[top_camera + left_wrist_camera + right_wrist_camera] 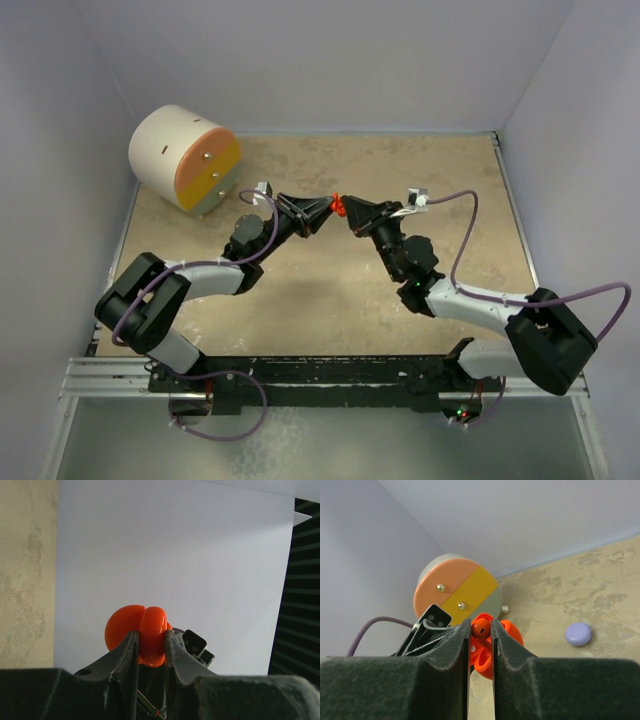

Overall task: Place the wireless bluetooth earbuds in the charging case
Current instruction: Place the earbud in the charging case.

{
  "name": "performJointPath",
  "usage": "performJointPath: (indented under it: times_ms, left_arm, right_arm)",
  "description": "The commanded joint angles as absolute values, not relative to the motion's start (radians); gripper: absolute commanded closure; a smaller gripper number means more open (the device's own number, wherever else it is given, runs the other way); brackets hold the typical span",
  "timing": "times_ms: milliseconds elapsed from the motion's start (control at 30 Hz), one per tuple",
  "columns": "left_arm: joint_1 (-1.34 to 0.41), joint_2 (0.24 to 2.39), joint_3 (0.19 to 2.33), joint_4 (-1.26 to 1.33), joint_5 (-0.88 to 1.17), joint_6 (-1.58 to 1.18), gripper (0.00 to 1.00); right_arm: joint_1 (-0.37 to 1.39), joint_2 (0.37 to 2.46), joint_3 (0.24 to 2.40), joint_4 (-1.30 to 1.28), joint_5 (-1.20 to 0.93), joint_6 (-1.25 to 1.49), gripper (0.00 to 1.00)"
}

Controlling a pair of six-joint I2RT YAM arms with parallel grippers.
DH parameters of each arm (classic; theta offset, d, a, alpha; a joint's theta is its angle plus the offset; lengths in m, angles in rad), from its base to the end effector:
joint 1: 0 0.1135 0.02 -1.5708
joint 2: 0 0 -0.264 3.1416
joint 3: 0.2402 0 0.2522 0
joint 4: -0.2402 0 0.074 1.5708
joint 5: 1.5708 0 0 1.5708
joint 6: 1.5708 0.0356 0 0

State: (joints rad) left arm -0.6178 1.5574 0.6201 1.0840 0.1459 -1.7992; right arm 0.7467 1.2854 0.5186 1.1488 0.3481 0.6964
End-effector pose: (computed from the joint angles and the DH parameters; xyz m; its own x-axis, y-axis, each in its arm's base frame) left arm 0.2561 -0.1883 0.2315 -0.6994 -0.6852 0.2033 -0.0402 -0.2462 -0.9684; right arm 0.2016 0.1700 0.2801 -0.0506 0.7747 -0.6303 -0.4871 0.5318 0.6928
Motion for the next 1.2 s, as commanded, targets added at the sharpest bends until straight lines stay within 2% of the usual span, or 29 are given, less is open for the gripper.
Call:
performJointPath:
  times_ms: [0, 267, 333, 500, 667, 833, 1000, 1167]
  left_arm:
    - [-0.623, 1.514, 0.640, 1.155, 0.135, -1.819, 1.00]
    - [-0.623, 1.516, 0.652, 1.167, 0.126, -1.822, 1.00]
    - [-0.623, 1.518, 0.657, 1.167, 0.126, -1.822, 1.00]
    - [-0.623, 1.521, 0.671, 1.164, 0.123, -1.818, 1.00]
    - [-0.623, 1.533, 0.676, 1.163, 0.121, -1.816, 1.00]
    - [-0.623, 1.554, 0.683, 1.170, 0.120, -1.815, 1.00]
    - [-0.623, 1.576, 0.693, 1.170, 0.120, -1.809, 1.00]
    - [-0.623, 1.569, 0.699, 1.149, 0.127, -1.791, 1.00]
  right_arm:
    - [0.741, 1.275, 0.508, 1.213, 0.345, 0.706, 1.00]
    - [0.739, 1.272, 0.477, 1.232, 0.341, 0.737, 0.99]
    - [0.739, 1.270, 0.471, 1.239, 0.338, 0.743, 0.92]
    - [0.739, 1.262, 0.461, 1.246, 0.323, 0.742, 0.63]
    - [0.737, 1.204, 0.449, 1.238, 0.323, 0.734, 0.49]
    - [0.737, 1.096, 0.433, 1.189, 0.355, 0.720, 0.42]
    - [0.736, 0.958, 0.441, 1.046, 0.439, 0.703, 0.37]
    - [0.733, 0.977, 0.657, 0.585, 0.606, 0.745, 0.34]
